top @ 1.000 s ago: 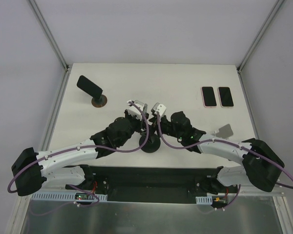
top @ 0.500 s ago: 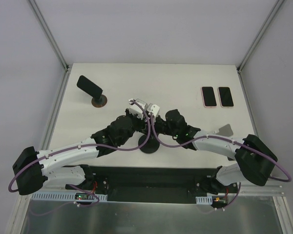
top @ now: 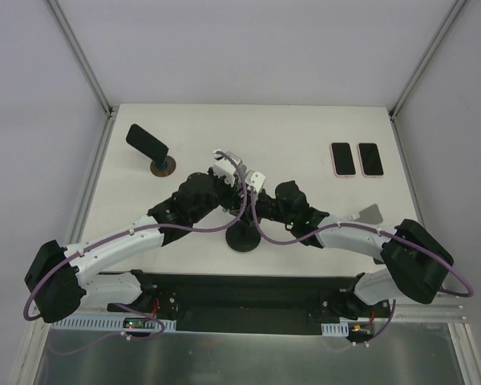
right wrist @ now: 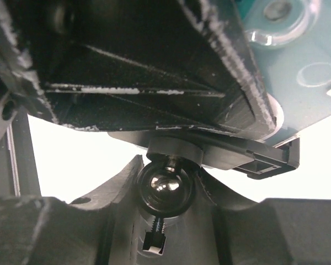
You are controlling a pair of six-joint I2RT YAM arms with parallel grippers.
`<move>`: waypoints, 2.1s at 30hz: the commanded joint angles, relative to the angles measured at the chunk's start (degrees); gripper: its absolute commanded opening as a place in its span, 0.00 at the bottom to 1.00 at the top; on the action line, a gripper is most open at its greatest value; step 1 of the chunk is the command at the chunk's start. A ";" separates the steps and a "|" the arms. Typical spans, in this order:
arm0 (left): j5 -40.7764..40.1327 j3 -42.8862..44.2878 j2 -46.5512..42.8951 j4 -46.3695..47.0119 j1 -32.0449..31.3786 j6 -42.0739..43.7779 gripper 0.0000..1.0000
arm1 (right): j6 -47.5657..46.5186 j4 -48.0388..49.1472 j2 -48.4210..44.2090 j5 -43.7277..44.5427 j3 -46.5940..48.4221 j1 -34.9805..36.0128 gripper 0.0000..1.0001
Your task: Remove the phone from the phone stand
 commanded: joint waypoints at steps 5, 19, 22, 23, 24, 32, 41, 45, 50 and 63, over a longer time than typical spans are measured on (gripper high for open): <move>9.01 6.05 2.65 8.68 6.10 -0.16 0.00 | -5.77 -1.54 -1.12 -8.06 -0.62 3.03 0.01; 8.24 -0.28 -2.45 7.19 0.92 -2.44 0.00 | -0.15 -3.03 -10.78 3.18 -2.47 1.62 0.57; 2.36 -0.20 -1.84 6.05 -1.28 -4.01 0.00 | 1.08 -4.08 -14.29 5.98 -3.26 1.71 0.83; 0.42 0.06 -1.58 5.52 -1.46 -4.81 0.00 | 1.17 -4.44 -15.17 6.61 -3.78 1.62 0.91; -1.16 0.50 -1.23 4.47 -1.55 -5.42 0.00 | 1.35 -5.05 -17.27 7.14 -4.13 1.62 0.93; -13.63 1.73 -0.35 2.53 -2.07 -12.89 0.05 | 1.52 -11.20 -26.60 14.34 -7.12 1.62 0.96; -20.07 6.92 4.49 0.60 -7.43 -16.94 0.37 | 6.97 -10.24 -29.42 22.43 -14.50 1.62 0.96; -19.99 7.62 5.11 0.07 -8.58 -18.26 0.52 | 9.61 -7.26 -30.12 23.84 -18.11 1.62 0.96; -18.14 7.89 3.97 -0.72 -9.19 -19.58 0.74 | 12.24 -4.54 -29.07 23.05 -20.74 1.53 0.96; -12.35 10.35 -7.28 -9.33 -9.11 -18.71 0.99 | 19.45 5.67 -19.93 20.68 -25.93 1.88 0.96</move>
